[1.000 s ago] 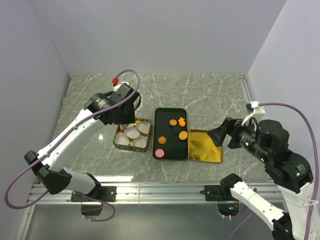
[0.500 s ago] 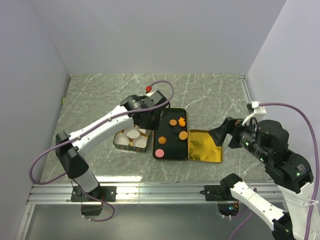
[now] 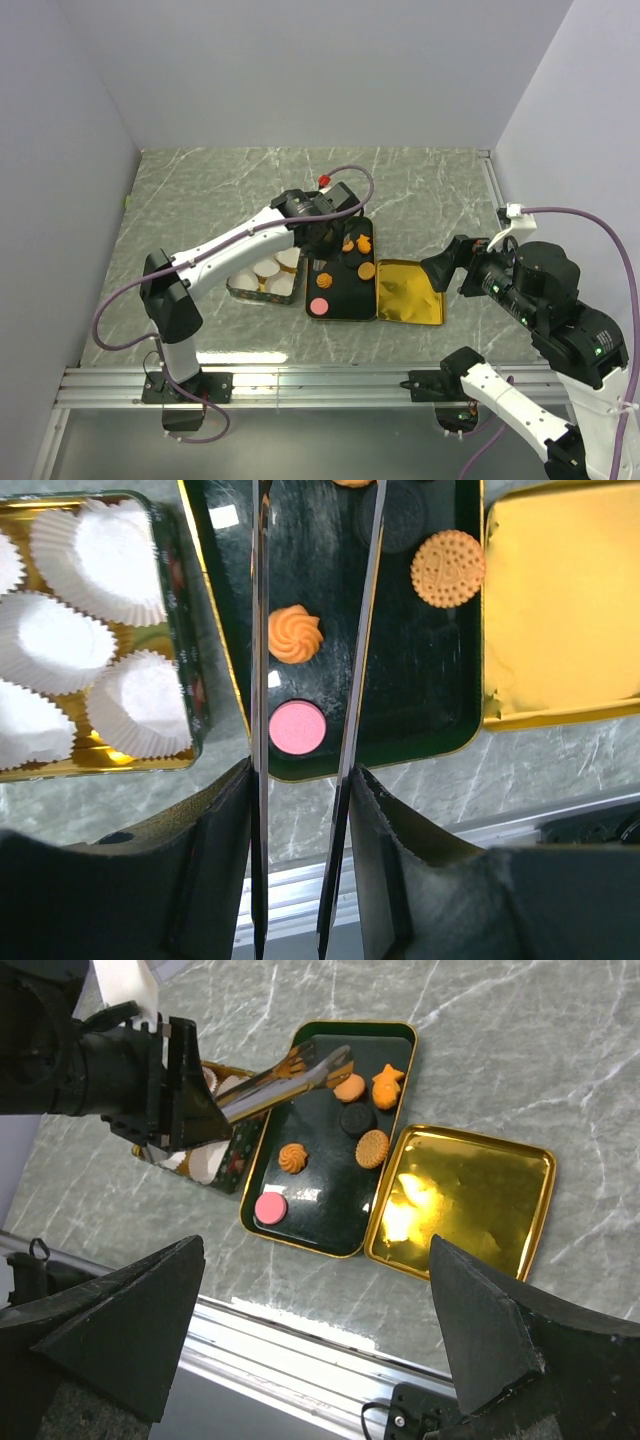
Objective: Pack the cookies
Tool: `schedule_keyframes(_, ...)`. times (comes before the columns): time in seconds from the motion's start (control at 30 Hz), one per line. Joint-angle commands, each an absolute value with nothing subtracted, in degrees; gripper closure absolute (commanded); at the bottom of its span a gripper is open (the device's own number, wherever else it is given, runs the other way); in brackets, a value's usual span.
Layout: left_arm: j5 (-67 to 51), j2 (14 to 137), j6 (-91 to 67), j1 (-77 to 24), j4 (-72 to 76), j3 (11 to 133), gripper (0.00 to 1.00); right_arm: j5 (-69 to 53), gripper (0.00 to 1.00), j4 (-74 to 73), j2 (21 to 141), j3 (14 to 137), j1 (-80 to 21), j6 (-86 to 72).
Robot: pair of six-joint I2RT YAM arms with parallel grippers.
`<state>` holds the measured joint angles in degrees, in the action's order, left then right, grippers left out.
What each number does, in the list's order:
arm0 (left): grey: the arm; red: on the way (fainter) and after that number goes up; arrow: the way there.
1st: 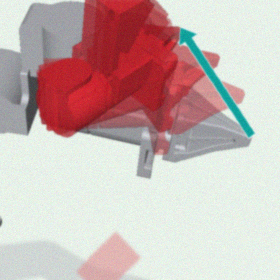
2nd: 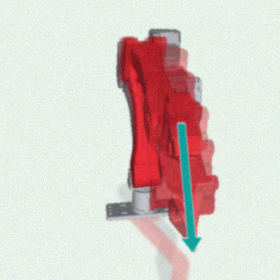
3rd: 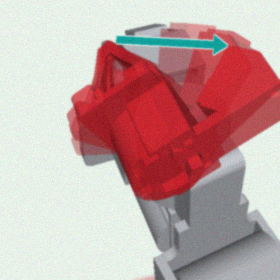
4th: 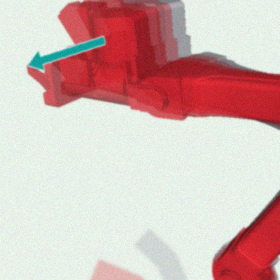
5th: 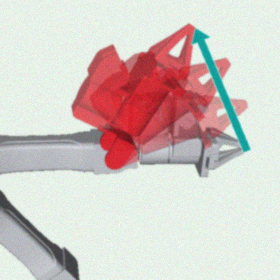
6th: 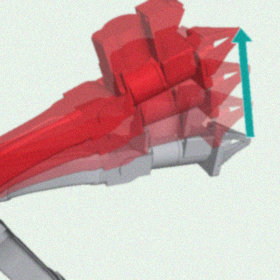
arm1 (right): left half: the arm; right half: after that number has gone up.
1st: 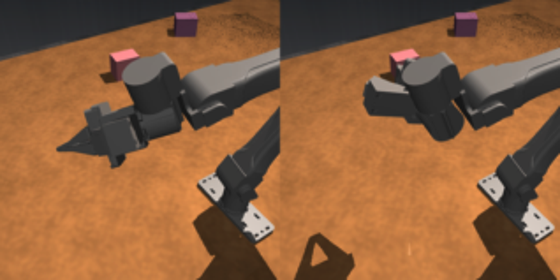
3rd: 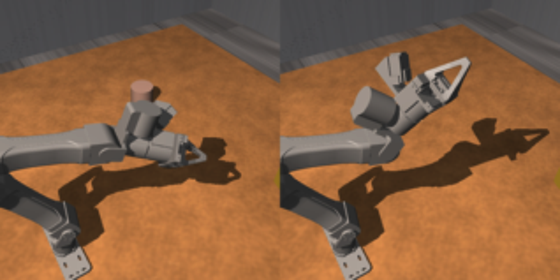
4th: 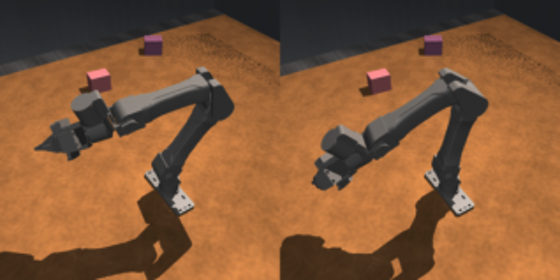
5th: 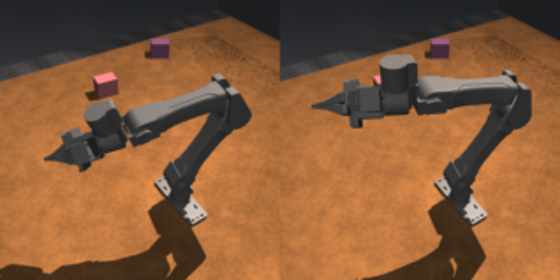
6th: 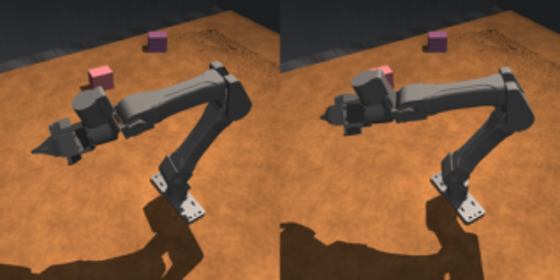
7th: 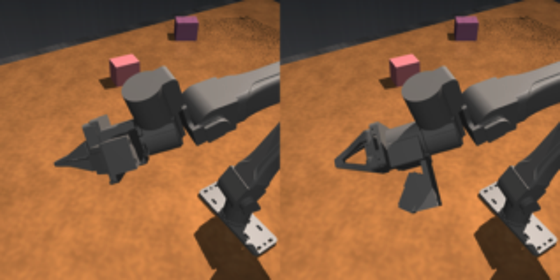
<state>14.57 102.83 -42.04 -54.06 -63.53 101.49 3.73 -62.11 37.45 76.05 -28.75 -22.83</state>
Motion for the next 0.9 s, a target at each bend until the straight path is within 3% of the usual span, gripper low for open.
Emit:
schedule_keyframes(0.0, 13.10, 102.66, -41.05, -54.75, -61.35, 103.10, 0.53, 5.10, 0.00, -61.44, 36.83, 76.20, -29.27, -21.88)
schedule_keyframes(0.87, 14.41, 108.28, -40.96, -55.72, -63.72, 105.03, 0.55, 6.24, 0.00, -61.08, 36.47, 75.59, -29.53, -21.18)
